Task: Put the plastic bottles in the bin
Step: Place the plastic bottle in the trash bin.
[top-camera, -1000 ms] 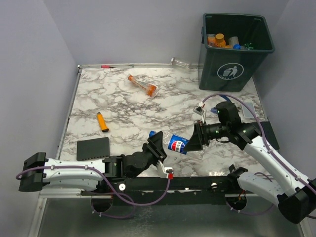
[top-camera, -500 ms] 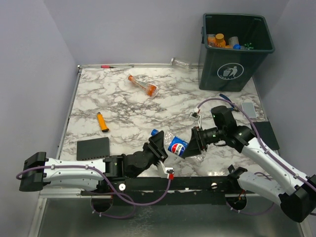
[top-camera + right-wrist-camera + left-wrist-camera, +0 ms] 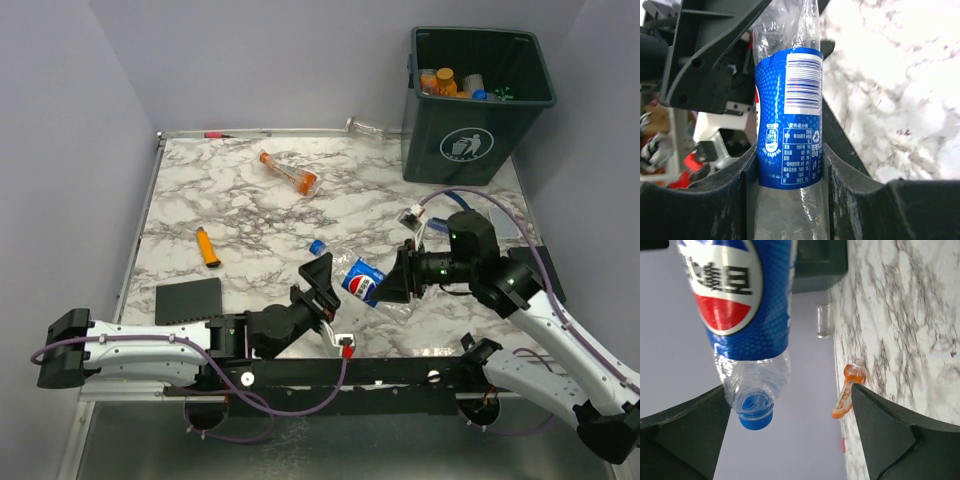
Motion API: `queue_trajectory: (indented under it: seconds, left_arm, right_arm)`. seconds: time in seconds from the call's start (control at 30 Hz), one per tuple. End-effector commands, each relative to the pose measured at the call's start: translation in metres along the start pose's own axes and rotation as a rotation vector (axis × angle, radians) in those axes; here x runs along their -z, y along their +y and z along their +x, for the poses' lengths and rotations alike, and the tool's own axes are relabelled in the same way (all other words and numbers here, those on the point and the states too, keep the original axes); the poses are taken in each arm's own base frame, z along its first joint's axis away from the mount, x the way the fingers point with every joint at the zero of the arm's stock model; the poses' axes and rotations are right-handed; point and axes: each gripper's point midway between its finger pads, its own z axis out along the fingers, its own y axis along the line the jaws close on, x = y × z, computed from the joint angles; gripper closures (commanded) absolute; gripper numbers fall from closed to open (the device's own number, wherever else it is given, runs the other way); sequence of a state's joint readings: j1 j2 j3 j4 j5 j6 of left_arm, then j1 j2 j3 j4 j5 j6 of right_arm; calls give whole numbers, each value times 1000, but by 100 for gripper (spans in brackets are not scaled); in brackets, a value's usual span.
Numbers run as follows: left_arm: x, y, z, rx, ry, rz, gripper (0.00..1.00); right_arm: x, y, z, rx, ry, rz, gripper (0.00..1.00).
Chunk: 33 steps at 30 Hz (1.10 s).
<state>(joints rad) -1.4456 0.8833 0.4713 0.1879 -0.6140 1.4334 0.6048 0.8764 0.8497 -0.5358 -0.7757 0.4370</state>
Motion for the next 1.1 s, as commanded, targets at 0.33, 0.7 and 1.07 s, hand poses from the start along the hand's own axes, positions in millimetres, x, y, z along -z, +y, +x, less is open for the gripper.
queue_trajectory:
  seconds: [0.33, 0.7, 1.07]
  left_arm:
    - [12, 28, -5, 822, -75, -179, 1]
    - [-3, 158, 5, 2188, -462, -339, 1]
    - [-2, 174, -5, 2299, -1268, 280, 1]
  right_arm:
    - [70, 20, -98, 298, -607, 227, 72]
    - [65, -6, -94, 302, -788, 204, 75]
    - [49, -12, -82, 222, -831, 83, 75]
